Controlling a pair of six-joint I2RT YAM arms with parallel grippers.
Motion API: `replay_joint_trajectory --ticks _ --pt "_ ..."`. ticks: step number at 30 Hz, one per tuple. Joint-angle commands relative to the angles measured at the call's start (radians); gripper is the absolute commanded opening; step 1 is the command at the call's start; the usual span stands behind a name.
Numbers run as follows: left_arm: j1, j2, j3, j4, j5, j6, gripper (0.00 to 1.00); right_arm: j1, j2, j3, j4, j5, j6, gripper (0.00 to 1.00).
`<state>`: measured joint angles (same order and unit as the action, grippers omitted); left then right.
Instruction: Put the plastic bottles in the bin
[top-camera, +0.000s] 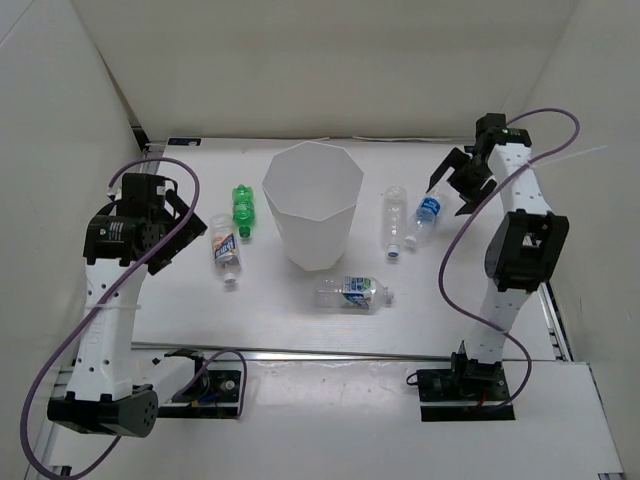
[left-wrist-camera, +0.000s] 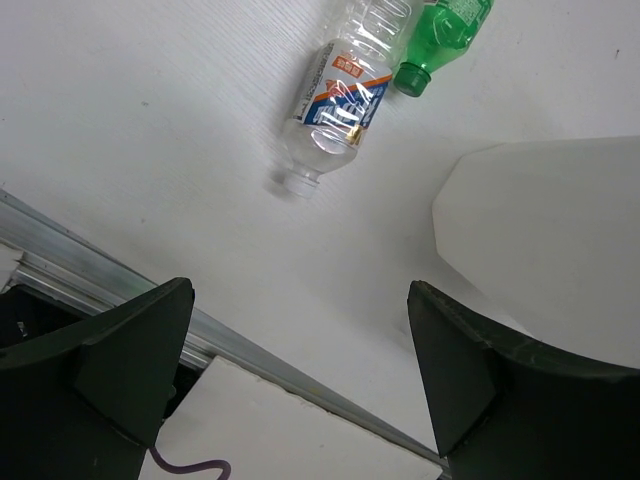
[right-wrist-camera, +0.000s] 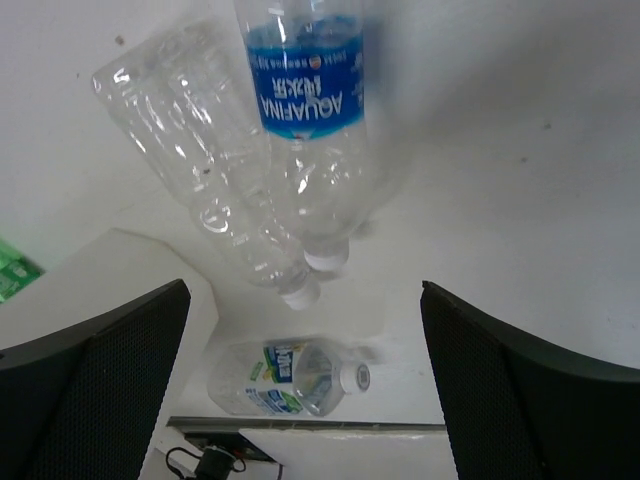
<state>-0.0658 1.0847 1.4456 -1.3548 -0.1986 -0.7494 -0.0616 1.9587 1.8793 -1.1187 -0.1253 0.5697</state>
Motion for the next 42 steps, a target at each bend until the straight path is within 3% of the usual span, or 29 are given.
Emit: replay_joint_trajectory --ticks 1,11,24,26,29,35,37,42 --pt "0.008 -0.006 -0.004 -0.073 -0.015 0.027 0.99 -0.001 0.09 0.089 0.02 -0.023 -0.01 1.0" --pt "0.017 0.023 0.006 -0.073 0.027 0.039 0.99 -0.001 0.262 0.136 0.074 0.007 -0.056 1.0" --pt "0.017 0.052 0.006 -0.073 0.065 0.039 0.99 0.008 0.402 0.204 0.137 -0.065 -0.056 0.98" --pt "0.017 0.061 0.015 -0.073 0.065 0.039 0.99 0.008 0.402 0.195 0.148 -0.065 -0.056 0.95" --pt "0.017 0.061 0.015 -0.073 0.065 0.039 0.99 0.008 0.411 0.185 0.157 -0.086 -0.056 0.75" --pt "0.017 0.061 -0.004 -0.073 0.065 0.048 0.99 0.008 0.402 0.165 0.157 -0.086 -0.056 0.56" --pt "0.017 0.061 -0.004 -0.073 0.054 0.048 0.99 0.008 0.388 0.165 0.157 -0.077 -0.056 0.37" --pt "0.017 0.07 -0.004 -0.073 0.035 0.048 0.99 0.008 0.321 0.165 0.1 -0.013 -0.056 0.35"
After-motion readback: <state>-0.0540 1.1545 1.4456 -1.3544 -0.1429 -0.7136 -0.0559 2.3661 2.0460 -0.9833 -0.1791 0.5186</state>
